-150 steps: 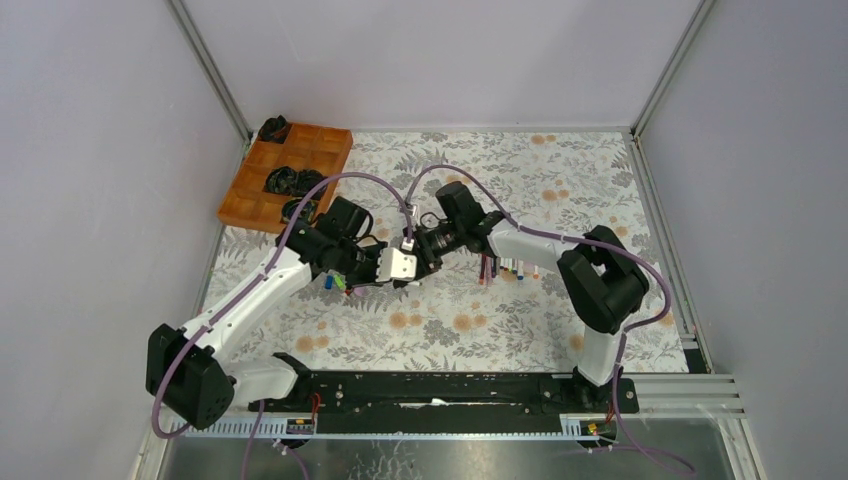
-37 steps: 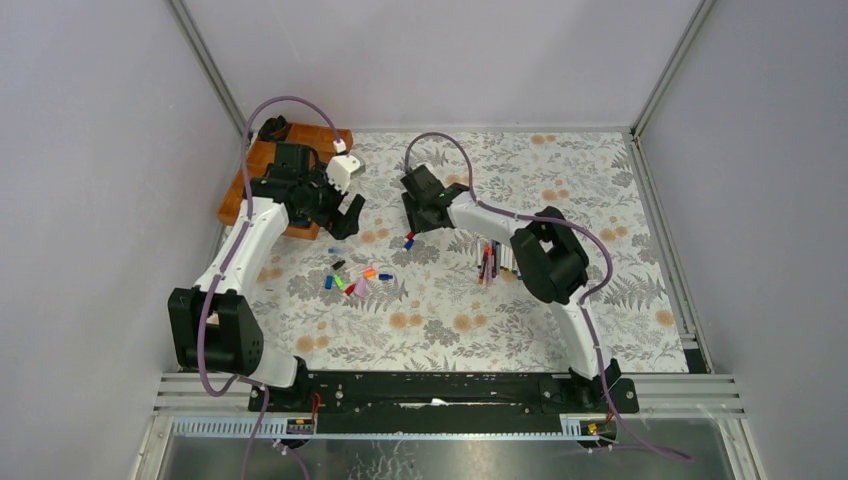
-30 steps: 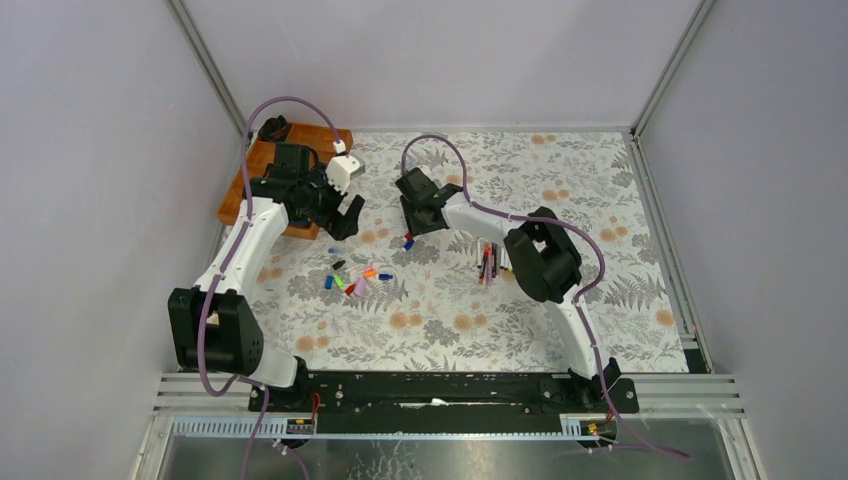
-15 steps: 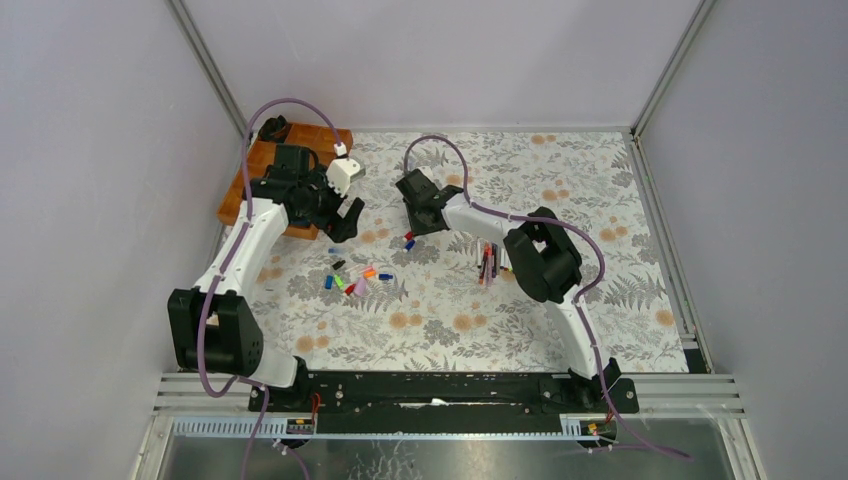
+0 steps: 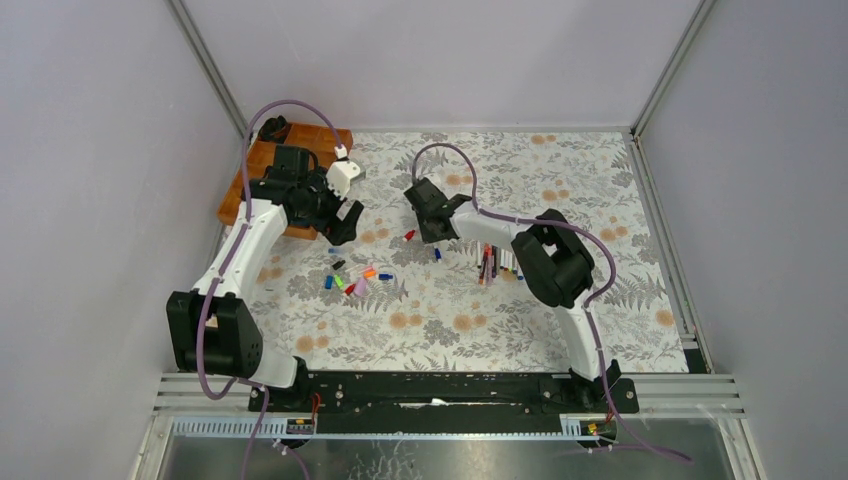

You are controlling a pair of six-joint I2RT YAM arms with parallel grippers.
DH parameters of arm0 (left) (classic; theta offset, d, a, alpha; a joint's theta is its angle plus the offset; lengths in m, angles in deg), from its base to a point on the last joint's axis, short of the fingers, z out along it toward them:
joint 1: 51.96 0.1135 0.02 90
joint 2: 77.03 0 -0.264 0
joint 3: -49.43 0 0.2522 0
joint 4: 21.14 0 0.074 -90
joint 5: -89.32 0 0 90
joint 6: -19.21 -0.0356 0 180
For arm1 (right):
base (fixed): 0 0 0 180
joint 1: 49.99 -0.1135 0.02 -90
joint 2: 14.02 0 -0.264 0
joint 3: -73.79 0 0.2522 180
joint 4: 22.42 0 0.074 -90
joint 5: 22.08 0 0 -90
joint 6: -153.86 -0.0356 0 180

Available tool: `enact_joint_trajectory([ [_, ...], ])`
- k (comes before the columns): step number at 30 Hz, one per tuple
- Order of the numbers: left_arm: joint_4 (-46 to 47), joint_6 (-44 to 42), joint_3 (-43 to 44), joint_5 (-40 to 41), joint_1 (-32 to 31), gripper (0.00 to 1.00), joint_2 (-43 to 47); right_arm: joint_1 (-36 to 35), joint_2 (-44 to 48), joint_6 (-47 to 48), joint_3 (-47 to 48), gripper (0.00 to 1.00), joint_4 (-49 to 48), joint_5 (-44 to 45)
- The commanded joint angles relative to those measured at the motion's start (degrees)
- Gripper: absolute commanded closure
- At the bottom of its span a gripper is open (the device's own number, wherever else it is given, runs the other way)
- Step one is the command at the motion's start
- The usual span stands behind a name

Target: Open the pen caps

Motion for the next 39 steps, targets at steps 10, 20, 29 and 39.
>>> enact_joint_trajectory([
  [10, -4.51, 0.47, 1.93, -7.86, 0.23, 0.02, 1.56, -0.22, 3.72, 4.67, -2.27, 1.00, 6.56, -7.81],
  [20, -2.15, 10.81, 0.47, -20.41, 0.23, 0.01, 5.32, -0.15, 21.19, -1.39, -4.97, 1.00, -2.76, -15.11],
  [29, 11.47, 28.87, -8.66, -33.90, -1.22, 0.02, 12.40, -1.03, 32.24, -11.91, -13.71, 1.00, -23.47, -27.57],
  [39, 25.74, 44.60, -14.58, -36.13, -4.50, 0.09, 16.94, -6.35, 37.18, -18.57, -20.16, 1.00, -35.56, -20.18],
])
